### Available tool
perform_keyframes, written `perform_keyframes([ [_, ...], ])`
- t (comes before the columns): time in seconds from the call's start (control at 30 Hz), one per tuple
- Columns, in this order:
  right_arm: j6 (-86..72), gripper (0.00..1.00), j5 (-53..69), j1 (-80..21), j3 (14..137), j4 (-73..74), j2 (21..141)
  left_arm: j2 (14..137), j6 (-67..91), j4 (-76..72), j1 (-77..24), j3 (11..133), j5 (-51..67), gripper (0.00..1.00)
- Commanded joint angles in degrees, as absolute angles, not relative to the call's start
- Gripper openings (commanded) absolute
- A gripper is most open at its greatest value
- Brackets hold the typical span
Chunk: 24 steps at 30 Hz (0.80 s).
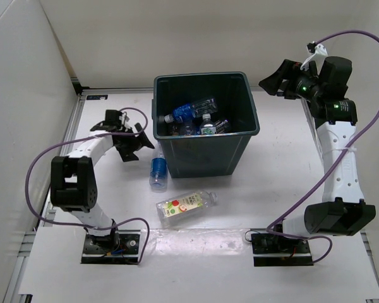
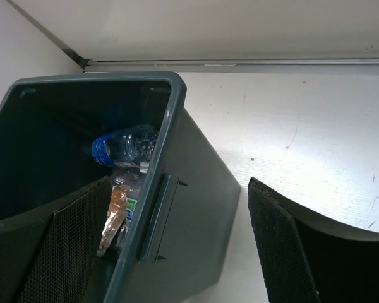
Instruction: Put the plastic bottles in the bin
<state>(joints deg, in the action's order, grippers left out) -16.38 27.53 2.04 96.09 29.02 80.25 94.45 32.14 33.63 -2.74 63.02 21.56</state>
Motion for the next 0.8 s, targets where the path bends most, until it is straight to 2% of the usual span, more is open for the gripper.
perform_keyframes([
  [0.0,-17.7,0.89,30.5,2.8,95.9,28.6,79.9,94.7,30.2,35.3,-6.3,66.2,18.4,1.0],
  [0.6,-18.1,0.89,32.3,4.6,97.8,30.6,81.7,105.7,28.7,36.4,-13.1,68.9,20.8,1.0],
  [0.7,-18.0,0.89,32.3,4.7,97.8,30.9,81.7,104.8,28.5,35.9,-13.0,68.0,20.9,0.94],
  [0.77,-18.1,0.89,32.5,4.8,97.6,31.0,81.7,104.4,28.2,35.7,-13.0,67.9,20.9,0.84],
])
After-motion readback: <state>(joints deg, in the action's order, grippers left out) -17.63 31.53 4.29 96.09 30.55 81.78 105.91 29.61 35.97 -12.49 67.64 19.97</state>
